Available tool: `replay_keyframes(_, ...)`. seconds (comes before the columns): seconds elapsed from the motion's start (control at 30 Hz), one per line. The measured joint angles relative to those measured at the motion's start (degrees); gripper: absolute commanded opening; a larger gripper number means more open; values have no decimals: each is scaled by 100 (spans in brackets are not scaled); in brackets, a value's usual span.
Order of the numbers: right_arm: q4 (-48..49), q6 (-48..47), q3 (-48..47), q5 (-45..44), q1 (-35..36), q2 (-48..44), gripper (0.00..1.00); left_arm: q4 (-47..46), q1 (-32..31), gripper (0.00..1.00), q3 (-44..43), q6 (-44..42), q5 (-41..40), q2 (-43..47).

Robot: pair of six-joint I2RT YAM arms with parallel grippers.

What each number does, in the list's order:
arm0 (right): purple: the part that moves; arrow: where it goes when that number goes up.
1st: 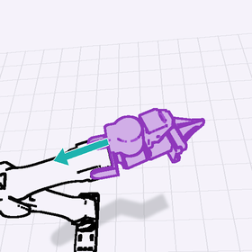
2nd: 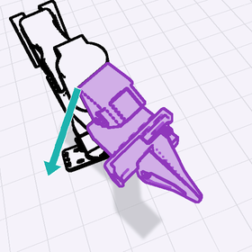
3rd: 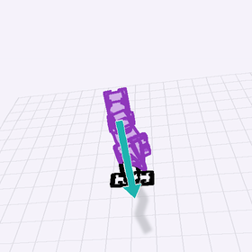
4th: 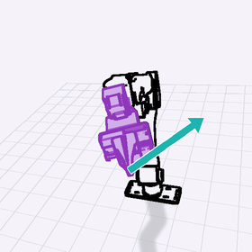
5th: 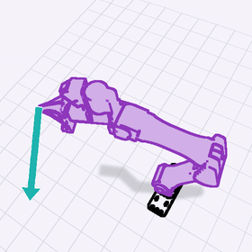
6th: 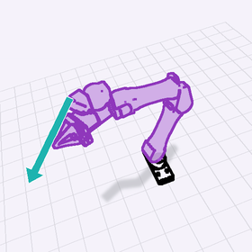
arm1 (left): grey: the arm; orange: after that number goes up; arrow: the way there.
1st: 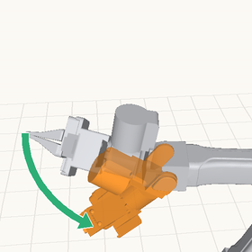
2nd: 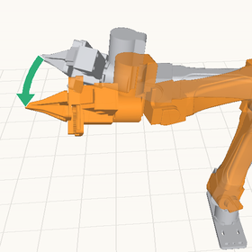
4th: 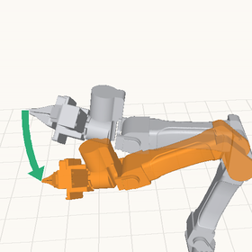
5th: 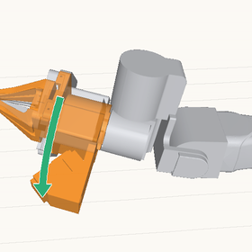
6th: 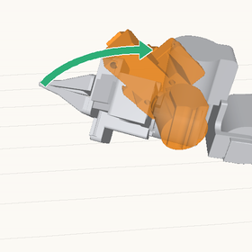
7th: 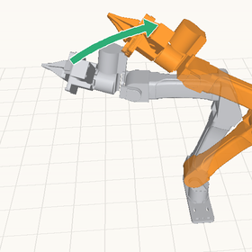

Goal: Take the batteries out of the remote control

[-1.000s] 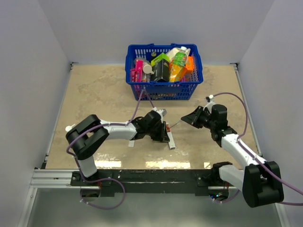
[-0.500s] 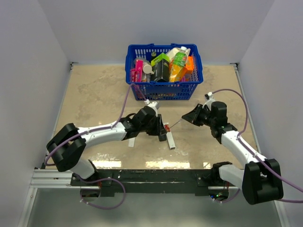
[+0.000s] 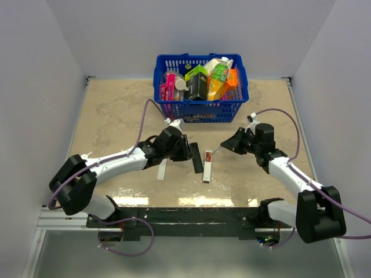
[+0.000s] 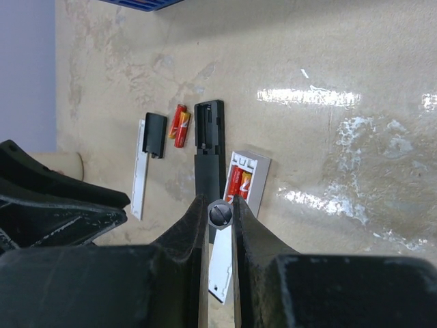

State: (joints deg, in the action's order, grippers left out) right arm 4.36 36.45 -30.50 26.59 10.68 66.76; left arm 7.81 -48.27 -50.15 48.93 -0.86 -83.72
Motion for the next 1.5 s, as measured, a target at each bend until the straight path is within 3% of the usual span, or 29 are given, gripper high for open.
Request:
replay_keyframes(0.63,-992,-922,-800,-645,24,-229,0,-140,214,35,382,-127,398,48)
replay_keyframes(1.5,-949,-1008,-807,-697,514,229,0,-758,214,35,601,-155,905,-7)
